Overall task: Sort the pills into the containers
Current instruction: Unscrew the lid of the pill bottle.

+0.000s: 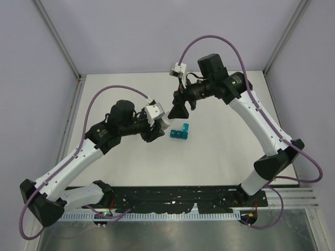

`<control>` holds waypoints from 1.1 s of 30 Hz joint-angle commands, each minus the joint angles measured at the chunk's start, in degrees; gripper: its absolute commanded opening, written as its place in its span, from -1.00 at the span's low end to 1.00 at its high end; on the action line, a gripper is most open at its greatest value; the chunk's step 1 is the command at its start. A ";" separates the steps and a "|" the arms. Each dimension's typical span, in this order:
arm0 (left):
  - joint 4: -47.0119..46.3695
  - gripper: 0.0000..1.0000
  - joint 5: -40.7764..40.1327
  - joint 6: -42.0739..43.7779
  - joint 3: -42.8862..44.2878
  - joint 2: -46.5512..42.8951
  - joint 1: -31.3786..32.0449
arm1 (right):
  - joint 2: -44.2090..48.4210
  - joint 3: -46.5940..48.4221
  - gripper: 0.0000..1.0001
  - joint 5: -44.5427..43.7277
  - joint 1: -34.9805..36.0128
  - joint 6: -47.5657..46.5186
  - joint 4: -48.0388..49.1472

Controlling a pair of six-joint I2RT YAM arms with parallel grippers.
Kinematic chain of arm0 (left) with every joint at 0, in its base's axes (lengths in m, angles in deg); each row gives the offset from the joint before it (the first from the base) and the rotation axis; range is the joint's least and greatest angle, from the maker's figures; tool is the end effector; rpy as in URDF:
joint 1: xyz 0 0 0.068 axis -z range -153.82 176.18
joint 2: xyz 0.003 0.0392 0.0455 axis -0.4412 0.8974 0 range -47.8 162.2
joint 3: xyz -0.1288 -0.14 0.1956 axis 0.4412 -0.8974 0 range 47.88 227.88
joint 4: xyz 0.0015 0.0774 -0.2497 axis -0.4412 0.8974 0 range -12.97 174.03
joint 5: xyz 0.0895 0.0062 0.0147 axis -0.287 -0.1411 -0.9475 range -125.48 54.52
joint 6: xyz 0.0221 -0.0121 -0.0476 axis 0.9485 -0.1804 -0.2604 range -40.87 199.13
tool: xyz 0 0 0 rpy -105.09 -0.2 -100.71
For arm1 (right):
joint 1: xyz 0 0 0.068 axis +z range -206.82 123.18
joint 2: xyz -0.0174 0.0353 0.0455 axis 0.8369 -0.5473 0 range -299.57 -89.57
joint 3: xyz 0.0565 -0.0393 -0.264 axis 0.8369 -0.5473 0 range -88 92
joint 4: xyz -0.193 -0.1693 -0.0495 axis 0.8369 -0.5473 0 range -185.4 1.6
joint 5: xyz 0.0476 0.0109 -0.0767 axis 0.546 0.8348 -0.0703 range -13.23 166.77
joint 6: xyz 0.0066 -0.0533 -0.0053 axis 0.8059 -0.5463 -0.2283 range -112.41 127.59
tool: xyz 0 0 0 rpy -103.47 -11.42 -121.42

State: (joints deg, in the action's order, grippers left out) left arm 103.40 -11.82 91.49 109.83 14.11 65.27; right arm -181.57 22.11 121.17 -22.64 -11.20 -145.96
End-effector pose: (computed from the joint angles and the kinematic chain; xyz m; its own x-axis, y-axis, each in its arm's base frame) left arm 0.1742 -0.1600 0.3594 -0.1528 0.3768 -0.9136 0.9105 0.4130 0.0180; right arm 0.2509 0.2006 0.4472 -0.2244 -0.4305 -0.8742 -0.9724 0.1573 0.1722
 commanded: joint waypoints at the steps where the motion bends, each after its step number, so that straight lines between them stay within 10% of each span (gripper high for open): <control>1: -4.66 -1.00 -7.48 0.82 -0.08 -1.27 0.72 | -1.77 1.26 0.66 3.85 -0.07 7.62 4.29; 9: -5.54 -1.00 -12.32 0.65 0.10 -0.56 1.16 | -3.88 -1.20 0.53 6.22 -0.34 11.05 6.76; 23: -5.80 -1.00 -9.08 -0.32 -0.43 -1.00 1.16 | -3.97 -2.18 -0.28 6.57 -0.33 8.51 6.15; 33: -4.49 -1.00 23.85 -3.83 -2.27 -2.93 -2.88 | 2.00 -3.31 -0.47 6.67 0.71 -19.33 -2.64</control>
State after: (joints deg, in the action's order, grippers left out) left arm 102.02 -9.15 89.83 107.76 13.94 63.26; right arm -185.05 19.31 128.80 -23.04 -14.52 -146.55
